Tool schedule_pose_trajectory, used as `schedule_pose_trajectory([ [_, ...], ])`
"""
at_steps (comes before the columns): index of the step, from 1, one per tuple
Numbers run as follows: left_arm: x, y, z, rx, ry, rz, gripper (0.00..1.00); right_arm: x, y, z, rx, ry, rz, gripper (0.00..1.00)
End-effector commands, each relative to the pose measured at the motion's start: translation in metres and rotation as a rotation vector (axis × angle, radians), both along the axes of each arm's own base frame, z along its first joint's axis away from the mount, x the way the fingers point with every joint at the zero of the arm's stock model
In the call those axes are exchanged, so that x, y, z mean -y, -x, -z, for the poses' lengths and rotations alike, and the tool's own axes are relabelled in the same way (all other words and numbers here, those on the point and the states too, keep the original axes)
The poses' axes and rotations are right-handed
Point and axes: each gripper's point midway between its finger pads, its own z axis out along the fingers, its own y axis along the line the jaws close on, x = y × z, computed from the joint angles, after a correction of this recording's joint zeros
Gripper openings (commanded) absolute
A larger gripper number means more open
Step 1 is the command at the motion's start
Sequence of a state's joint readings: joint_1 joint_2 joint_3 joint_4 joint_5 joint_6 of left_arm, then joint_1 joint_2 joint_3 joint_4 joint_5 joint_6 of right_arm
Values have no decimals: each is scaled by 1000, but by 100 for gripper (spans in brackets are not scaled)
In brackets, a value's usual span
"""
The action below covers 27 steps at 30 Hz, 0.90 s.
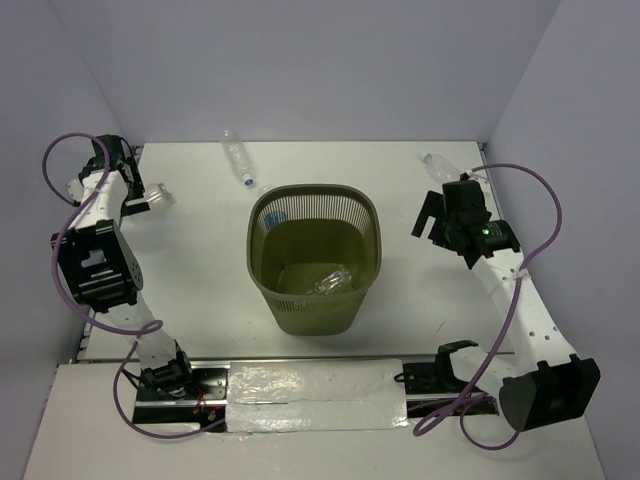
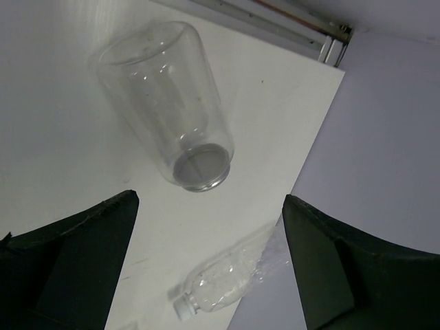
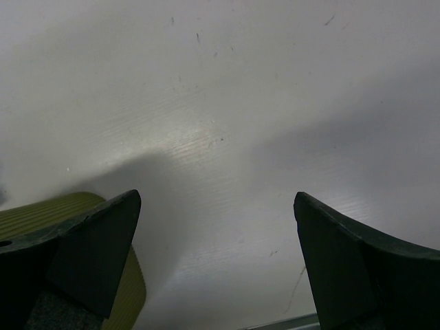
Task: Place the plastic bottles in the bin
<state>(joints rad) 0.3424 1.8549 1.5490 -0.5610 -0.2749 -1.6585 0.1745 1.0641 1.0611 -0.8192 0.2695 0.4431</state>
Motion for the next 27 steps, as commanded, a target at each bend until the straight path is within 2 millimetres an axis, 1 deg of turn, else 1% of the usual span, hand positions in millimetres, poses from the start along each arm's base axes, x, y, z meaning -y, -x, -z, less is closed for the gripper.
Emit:
schedule_pose_trajectory([
  [1, -17, -8, -11, 17, -40, -94, 99, -7, -3, -11, 1, 3, -38, 100],
  [3, -23, -5, -10, 1, -57, -123, 99, -11, -5, -9, -12, 2, -51, 100],
  [4, -24, -3, -7, -12, -55, -135, 99, -12, -5, -8, -16, 3, -54, 100],
  [6, -26, 9, -1, -51, -50, -179, 99, -16, -6, -6, -27, 8, -66, 100],
  [9, -23, 21, 12, -100, -33, -206, 99, -21, -7, -3, -42, 12, -81, 100],
  [11, -22, 24, 16, -100, -21, -225, 99, -22, -7, -1, -49, 16, -83, 100],
  [12, -21, 27, 21, -109, -14, -228, 99, -25, -8, -1, -51, 20, -92, 100],
  [14, -21, 29, 22, -105, -14, -240, 99, -25, -8, 0, -64, 31, -94, 100],
  [15, -20, 30, 25, -107, -16, -244, 99, -26, -8, -2, -59, 36, -100, 100],
  [19, -23, 26, 29, -114, -14, -250, 99, -30, -9, -1, -68, 50, -115, 100],
  [20, -23, 24, 35, -118, -10, -250, 99, -31, -8, 1, -74, 49, -118, 100],
  [21, -24, 21, 35, -114, -8, -252, 99, -32, -8, 3, -79, 46, -120, 100],
  [22, -24, 18, 43, -125, -3, -248, 99, -33, -8, 5, -86, 46, -124, 100],
  [23, -26, 13, 39, -116, -4, -246, 99, -35, -8, 6, -89, 45, -128, 100],
  [25, -27, 9, 45, -130, -4, -243, 99, -37, -7, 8, -95, 48, -135, 100],
  [27, -29, 4, 44, -117, -9, -245, 99, -37, -8, 9, -104, 55, -138, 100],
])
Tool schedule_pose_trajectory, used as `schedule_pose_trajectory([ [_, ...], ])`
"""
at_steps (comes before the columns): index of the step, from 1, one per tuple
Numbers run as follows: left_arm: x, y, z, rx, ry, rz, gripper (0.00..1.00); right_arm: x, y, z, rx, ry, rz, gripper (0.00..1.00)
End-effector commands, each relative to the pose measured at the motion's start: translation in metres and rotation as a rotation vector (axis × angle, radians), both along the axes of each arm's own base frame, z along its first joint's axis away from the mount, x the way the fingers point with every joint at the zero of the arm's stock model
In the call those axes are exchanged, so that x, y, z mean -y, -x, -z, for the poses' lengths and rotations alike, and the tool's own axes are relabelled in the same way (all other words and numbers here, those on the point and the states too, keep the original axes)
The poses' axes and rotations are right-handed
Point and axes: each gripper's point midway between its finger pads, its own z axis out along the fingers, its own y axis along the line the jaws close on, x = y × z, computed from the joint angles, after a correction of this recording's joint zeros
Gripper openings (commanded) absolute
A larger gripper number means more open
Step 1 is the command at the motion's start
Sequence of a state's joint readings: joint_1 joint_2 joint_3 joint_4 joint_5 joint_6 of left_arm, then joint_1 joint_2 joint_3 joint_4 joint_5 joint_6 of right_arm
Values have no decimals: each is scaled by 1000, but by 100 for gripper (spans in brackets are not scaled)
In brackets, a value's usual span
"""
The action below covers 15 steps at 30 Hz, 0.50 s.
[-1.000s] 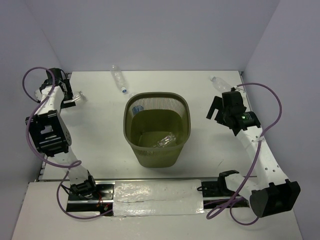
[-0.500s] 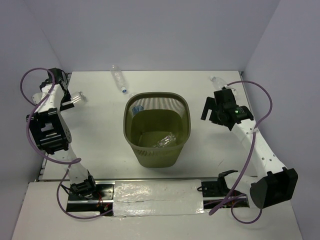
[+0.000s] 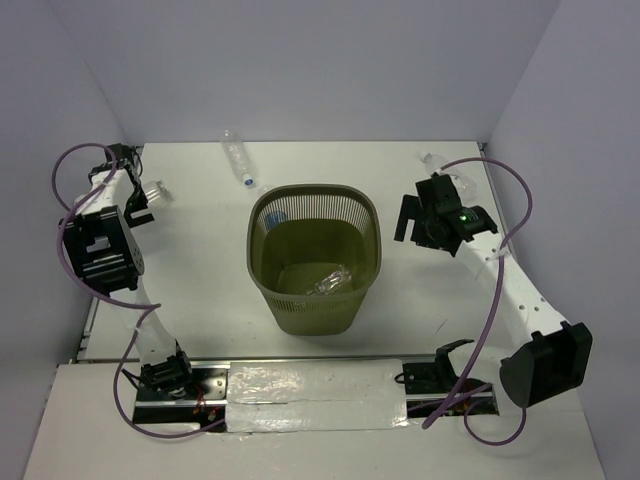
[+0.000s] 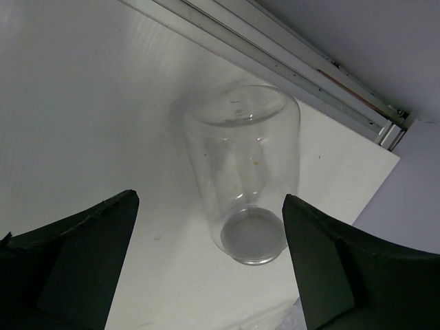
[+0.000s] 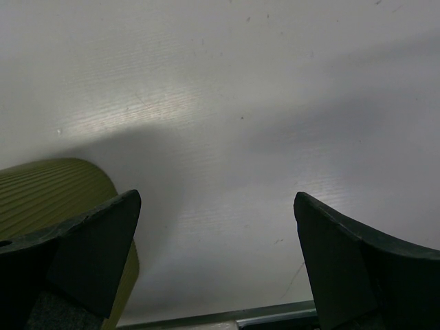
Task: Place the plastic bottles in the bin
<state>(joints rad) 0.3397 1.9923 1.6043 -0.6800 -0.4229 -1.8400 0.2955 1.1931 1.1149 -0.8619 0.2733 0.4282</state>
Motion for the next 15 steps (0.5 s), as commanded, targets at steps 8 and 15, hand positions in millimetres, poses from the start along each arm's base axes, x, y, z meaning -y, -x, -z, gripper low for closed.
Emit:
schedule_pose_trajectory([
  [8, -15, -35, -15, 96, -29, 13, 99, -7, -7, -4, -12, 25, -28, 100],
  [15, -16, -33, -21, 132, -31, -11, 99, -10, -8, -1, -27, 38, -39, 100],
])
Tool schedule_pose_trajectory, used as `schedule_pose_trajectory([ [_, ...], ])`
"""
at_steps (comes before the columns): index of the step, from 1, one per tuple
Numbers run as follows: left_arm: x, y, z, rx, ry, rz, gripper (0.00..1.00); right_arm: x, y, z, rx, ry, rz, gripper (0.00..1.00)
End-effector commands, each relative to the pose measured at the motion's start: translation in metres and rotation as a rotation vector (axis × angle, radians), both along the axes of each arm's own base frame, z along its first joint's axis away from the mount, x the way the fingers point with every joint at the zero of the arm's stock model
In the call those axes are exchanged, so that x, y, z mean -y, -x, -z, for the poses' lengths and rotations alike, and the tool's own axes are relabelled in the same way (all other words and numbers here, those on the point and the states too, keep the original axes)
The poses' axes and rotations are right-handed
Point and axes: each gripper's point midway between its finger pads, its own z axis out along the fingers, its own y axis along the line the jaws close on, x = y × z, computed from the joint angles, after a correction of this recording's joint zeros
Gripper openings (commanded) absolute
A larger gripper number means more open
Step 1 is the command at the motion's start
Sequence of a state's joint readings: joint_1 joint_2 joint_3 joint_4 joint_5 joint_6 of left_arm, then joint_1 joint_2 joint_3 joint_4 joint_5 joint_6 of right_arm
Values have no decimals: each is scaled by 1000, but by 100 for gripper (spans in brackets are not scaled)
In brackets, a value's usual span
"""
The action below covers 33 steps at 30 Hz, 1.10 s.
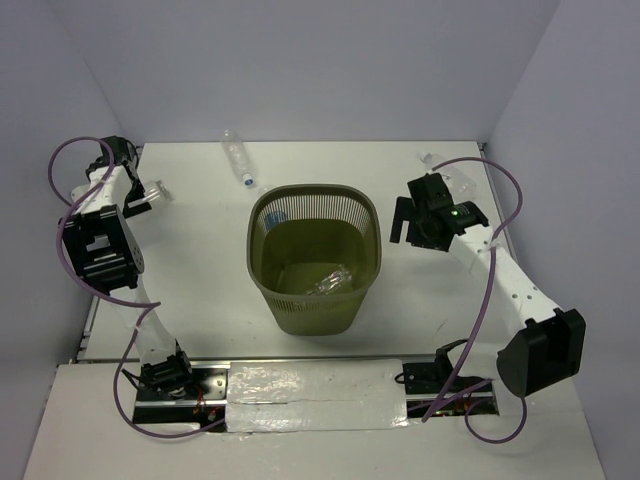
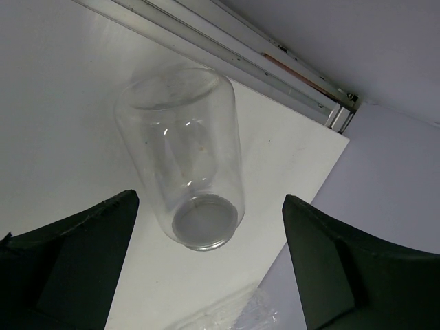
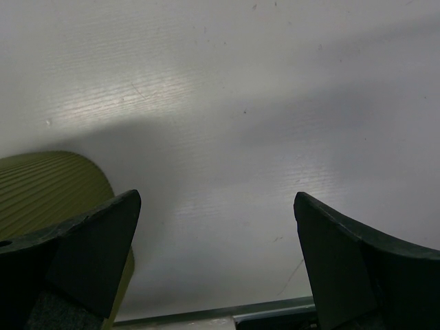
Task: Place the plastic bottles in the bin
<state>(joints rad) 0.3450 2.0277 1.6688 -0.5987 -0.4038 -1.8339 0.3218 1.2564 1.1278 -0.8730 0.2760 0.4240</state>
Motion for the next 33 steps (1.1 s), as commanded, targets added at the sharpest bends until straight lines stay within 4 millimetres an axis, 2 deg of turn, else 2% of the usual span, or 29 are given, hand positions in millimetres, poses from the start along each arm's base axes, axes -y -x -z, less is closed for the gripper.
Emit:
schedule_pose_trajectory([
  [1, -7, 0, 0, 15, 1, -28, 99, -2, -5, -14, 28, 15, -16, 100],
  [5, -7, 2, 5, 7, 20, -60, 99, -3, -5, -11, 17, 19, -20, 100],
  [8, -10, -3, 5, 20, 19, -70, 99, -4, -6, -12, 15, 18, -24, 100],
  [9, -10, -4, 11, 5, 26, -72, 99, -4, -6, -12, 16, 20, -26, 100],
  [10, -12, -6, 7, 8, 25, -77, 99, -5, -6, -12, 16, 18, -26, 100],
  [17, -21, -8, 14, 11, 12, -98, 99, -7, -6, -8, 2, 22, -34, 100],
  [22, -29, -4, 33, -9, 30, -119, 99, -9, -8, -5, -11, 29, -40, 100],
  [26, -35, -14, 45, -12, 26, -111, 99, -9, -9, -1, -24, 40, -39, 100],
  [27, -38, -19, 54, -8, 30, -106, 99, -9, -9, 0, -28, 42, -42, 100],
  [28, -42, -26, 51, 6, 27, -103, 99, -9, -10, 1, -32, 47, -43, 100],
  [30, -42, -34, 66, -5, 34, -87, 100, -9, -9, 2, -37, 54, -42, 100],
  [31, -43, -40, 63, 7, 34, -81, 99, -9, -10, 3, -42, 58, -41, 100],
  [32, -43, -43, 72, -3, 46, -79, 99, -8, -10, 4, -46, 61, -40, 100],
  [33, -42, -45, 72, -1, 53, -73, 99, -9, -10, 4, -47, 61, -42, 100],
])
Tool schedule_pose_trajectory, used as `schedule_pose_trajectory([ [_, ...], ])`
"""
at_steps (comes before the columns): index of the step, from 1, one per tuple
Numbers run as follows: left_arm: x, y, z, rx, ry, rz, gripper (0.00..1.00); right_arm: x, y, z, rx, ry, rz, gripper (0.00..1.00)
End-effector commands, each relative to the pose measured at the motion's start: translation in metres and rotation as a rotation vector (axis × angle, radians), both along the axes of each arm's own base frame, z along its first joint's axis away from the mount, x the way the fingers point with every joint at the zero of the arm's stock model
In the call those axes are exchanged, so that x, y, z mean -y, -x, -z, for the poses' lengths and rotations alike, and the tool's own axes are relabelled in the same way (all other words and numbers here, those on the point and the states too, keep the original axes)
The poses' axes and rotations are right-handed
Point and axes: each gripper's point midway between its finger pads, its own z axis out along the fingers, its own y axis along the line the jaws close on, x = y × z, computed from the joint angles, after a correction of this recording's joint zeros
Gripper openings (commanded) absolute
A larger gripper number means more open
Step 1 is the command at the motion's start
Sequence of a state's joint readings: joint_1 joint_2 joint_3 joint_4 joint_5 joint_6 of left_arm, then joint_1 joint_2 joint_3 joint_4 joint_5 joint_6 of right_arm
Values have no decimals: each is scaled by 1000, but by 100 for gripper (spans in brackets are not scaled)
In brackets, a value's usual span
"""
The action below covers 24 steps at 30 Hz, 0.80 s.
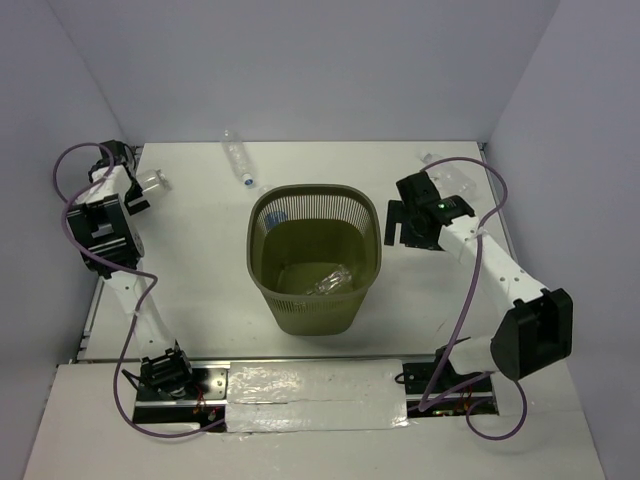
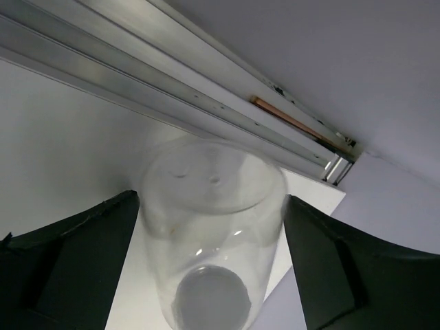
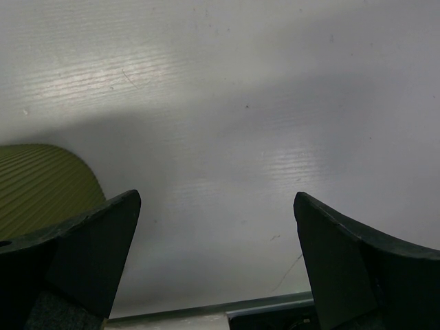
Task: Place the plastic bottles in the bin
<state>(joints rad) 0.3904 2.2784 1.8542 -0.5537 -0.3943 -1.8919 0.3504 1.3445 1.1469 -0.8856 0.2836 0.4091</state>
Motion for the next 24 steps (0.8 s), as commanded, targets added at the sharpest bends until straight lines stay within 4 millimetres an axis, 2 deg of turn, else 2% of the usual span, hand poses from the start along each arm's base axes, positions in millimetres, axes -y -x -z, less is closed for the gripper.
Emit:
schedule_pose_trajectory([
  [1, -3, -9, 16, -6, 22, 17, 98, -2, -8, -14, 27, 21, -5, 100],
  [5, 1, -5, 11, 2, -1, 23, 89, -4, -9, -12, 20, 18, -6, 100],
  [6, 4, -1, 15, -8, 0, 24, 85, -6, -10, -11, 19, 16, -5, 100],
  [9, 6, 3, 13, -18, -4, 35, 59, -9, -11, -10, 18, 16, -11, 100],
  [12, 10, 6, 8, -23, -10, 55, 41, -11, -11, -8, 15, 18, -11, 100],
  [13, 11, 6, 5, -24, -19, 68, 37, -12, -11, -8, 17, 17, -12, 100],
  [14, 13, 4, -7, -6, -34, 80, 36, -13, -10, -8, 16, 14, -13, 100],
  [16, 17, 2, -17, -2, -61, 117, 35, -15, -9, -9, 22, 11, -15, 100],
  [19, 27, -9, -54, 29, -129, 217, 33, -15, -7, -12, 38, 2, -10, 100],
  [20, 35, -15, -79, 66, -152, 260, 30, -15, -6, -13, 44, 2, -7, 100],
  [22, 44, -20, -106, 76, -219, 369, 24, -12, -5, -23, 83, 0, 8, 100],
  [23, 50, -20, -133, 109, -255, 406, 20, -10, -4, -27, 98, -1, 14, 100],
  [24, 57, -25, -155, 141, -310, 503, 12, -9, -4, -32, 117, -6, 20, 100],
])
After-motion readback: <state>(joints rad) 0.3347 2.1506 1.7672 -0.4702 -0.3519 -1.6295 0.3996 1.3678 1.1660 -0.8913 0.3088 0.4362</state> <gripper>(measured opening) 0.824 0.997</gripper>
